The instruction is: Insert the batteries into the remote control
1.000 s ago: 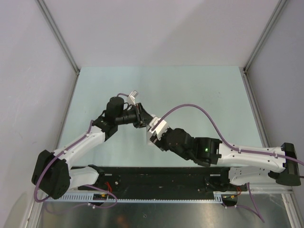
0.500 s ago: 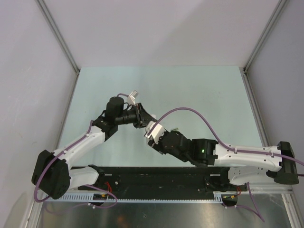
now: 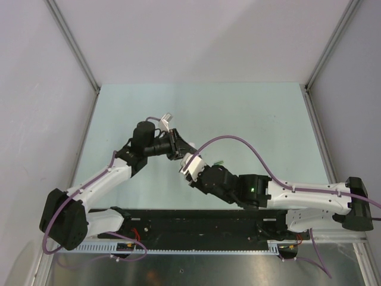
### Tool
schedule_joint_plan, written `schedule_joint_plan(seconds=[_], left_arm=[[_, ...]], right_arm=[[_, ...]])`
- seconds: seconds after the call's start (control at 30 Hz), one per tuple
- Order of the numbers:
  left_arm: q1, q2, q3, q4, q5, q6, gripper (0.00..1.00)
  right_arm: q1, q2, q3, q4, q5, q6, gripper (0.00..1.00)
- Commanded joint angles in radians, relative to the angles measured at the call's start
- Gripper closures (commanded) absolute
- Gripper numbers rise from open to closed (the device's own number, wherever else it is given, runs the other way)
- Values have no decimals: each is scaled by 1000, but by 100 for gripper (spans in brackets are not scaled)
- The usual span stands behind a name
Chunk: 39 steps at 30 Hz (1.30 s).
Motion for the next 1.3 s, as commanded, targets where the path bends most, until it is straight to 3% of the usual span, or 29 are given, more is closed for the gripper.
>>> schedule_joint_plan(seconds=[0.0, 0.1, 0.2, 1.27], left_arm=[[-18, -52, 6, 38, 44, -25, 100], [-20, -58, -3, 38, 41, -24, 100], [-18, -61, -7, 38, 42, -22, 100], [-20, -38, -21, 38, 30, 10, 100]], right_arm=[[-28, 15, 34, 0, 48, -1, 86], [-38, 12, 34, 13, 44, -1, 96], [-39, 12, 34, 28, 44, -8, 100], [-52, -7, 57, 57, 78, -30, 100]])
